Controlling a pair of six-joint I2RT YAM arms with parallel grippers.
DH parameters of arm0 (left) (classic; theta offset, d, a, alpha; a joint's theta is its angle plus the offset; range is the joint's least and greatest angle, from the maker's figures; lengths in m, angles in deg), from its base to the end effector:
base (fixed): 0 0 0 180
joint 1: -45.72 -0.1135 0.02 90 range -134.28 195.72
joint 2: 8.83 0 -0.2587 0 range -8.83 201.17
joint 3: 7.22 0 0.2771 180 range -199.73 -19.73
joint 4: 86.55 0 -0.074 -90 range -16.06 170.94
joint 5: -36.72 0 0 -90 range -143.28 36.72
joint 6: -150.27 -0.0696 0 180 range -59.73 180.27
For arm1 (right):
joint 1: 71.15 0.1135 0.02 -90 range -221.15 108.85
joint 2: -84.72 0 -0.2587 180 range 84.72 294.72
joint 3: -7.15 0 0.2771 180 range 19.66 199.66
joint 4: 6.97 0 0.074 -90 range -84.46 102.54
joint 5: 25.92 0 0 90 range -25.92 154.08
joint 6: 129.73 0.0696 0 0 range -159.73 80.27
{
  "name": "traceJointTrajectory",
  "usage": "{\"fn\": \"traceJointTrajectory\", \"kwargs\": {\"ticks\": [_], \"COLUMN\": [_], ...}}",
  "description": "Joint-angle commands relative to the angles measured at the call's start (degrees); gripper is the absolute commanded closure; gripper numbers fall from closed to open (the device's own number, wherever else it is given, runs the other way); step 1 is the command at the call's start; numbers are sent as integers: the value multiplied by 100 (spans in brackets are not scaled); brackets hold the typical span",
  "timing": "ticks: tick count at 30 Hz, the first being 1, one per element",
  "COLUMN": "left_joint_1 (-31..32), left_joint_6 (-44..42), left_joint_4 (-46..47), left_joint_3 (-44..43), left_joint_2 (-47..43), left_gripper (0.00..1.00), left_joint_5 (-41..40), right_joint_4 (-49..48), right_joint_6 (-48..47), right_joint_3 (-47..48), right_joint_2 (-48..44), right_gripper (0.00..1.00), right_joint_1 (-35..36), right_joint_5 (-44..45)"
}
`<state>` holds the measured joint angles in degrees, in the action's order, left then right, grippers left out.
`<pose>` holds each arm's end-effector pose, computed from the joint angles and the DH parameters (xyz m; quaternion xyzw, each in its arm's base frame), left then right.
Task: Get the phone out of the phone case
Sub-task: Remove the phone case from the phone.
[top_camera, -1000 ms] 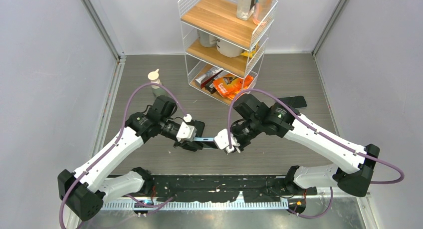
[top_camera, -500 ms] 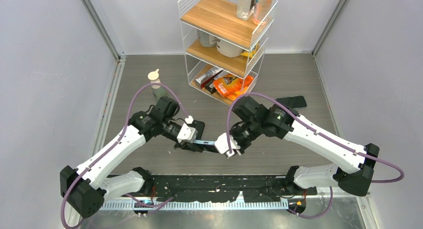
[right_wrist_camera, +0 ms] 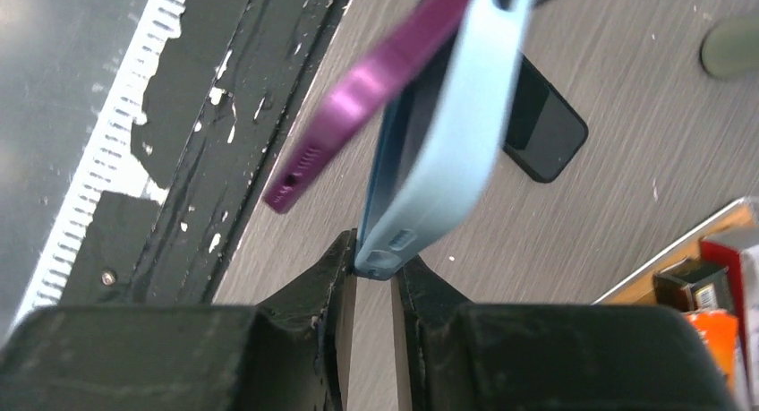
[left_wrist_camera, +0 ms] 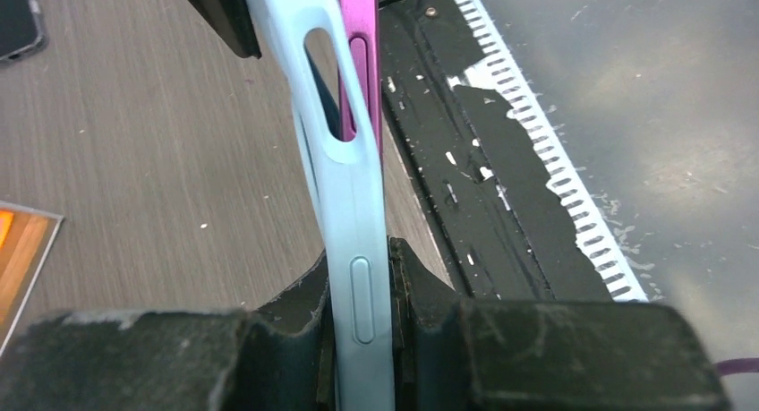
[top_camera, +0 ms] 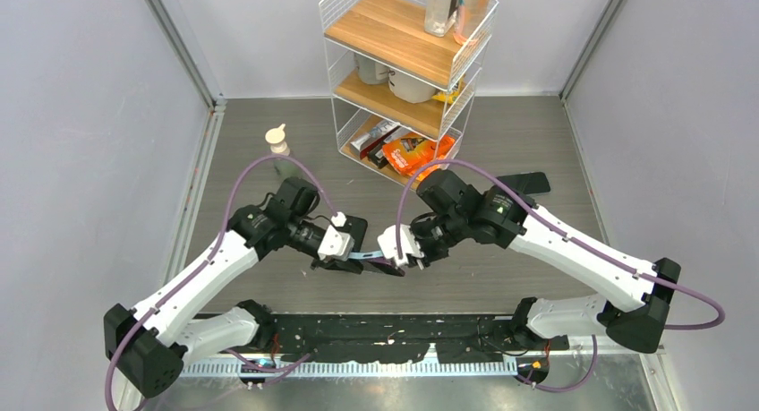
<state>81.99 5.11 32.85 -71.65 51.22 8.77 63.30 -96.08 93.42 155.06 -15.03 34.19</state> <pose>0.1462 -0.1835 0.2702 0.6916 0.4653 -0.4456 0.3265 0.1260 0.2499 0.3240 -0.8085 0.4456 0.2449 0.2963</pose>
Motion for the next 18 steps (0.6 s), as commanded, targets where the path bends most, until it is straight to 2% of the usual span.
{"fn": "traceJointTrajectory", "kwargs": {"ticks": [1, 9, 13, 18], "left_joint_1": [179, 163, 52, -199], "left_joint_6": [344, 694, 1067, 1509], "left_joint_4": [-97, 321, 680, 1038], "left_joint_3": [315, 435, 506, 503], "left_joint_2": [-298, -660, -840, -994], "left_gripper": [100, 100, 100, 100], "left_joint_5": [-196, -696, -981, -1085], "right_joint_4": [-2065, -2544, -2588, -2480], "right_joint_6": [944, 2612, 2717, 2405], "right_joint_3": [124, 175, -7, -324], "right_joint_2": [-246, 204, 168, -194], "right_gripper": [94, 86, 80, 72], "right_joint_1": [-422, -1266, -1432, -1480], "right_joint_5": [594, 118, -198, -448]}}
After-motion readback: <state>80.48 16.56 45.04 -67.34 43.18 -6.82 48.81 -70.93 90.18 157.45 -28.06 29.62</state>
